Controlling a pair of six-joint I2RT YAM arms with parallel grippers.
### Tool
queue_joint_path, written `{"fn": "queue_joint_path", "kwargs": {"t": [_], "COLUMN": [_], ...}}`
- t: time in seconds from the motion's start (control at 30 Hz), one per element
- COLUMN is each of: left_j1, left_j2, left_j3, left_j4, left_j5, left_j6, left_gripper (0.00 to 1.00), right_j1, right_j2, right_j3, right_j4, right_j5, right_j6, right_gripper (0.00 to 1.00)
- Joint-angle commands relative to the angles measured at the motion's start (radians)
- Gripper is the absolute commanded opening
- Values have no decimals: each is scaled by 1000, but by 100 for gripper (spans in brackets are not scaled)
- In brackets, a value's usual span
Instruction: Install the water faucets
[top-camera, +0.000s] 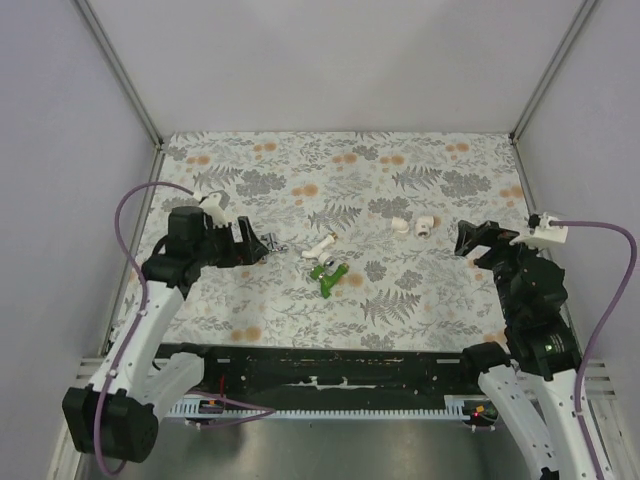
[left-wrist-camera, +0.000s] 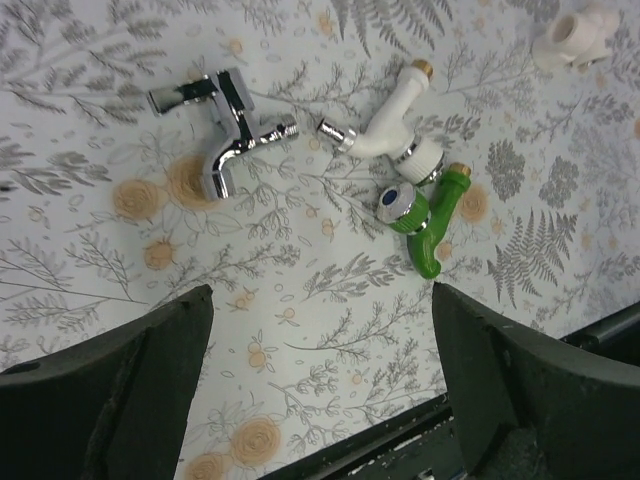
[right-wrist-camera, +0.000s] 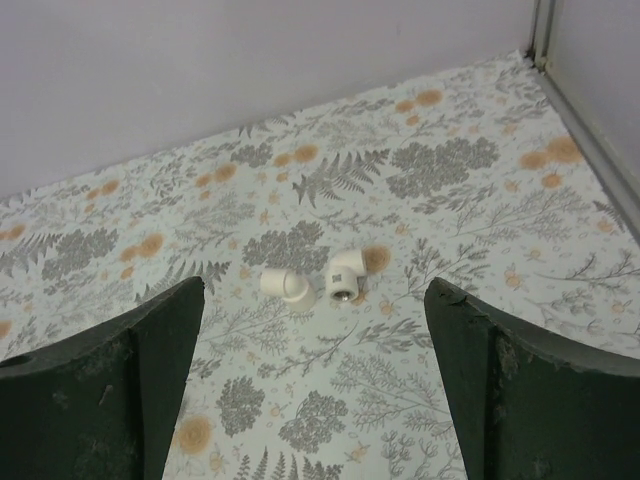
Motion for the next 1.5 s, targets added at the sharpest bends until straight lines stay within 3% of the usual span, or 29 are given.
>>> {"fn": "queue_joint_path", "kwargs": {"t": [0.0, 0.23, 0.4, 0.57, 1.1, 1.27, 1.47], "left_j1": [-70, -259, -370, -384, -410, -433, -460], "left_j2": [97, 195, 341, 482, 714, 726, 693], "left_j3": [18, -30, -74, -93, -41, -53, -131], "left_j4": [-40, 168, 362, 524, 597, 638, 713], "left_j5": [82, -8, -19, -10, 13, -4, -41], "left_j6": [-59, -222, -311, -357, -363, -405, -472], "left_gripper": [96, 96, 97, 96, 80, 69, 42], "right_j1": [5, 3, 3, 5, 35, 123, 250], "right_j2": [84, 145, 137, 215, 396, 473, 545], "right_j3": [45, -70, -109, -101, -116, -110, -103], "right_j4": [-61, -5, 15, 25, 87, 98, 115], "right_j5": [-132, -307, -458, -577, -708, -670, -555], "right_j6": [90, 140, 76, 63, 59, 37, 18], "right_gripper": [98, 98, 98, 98, 93, 90, 90]}}
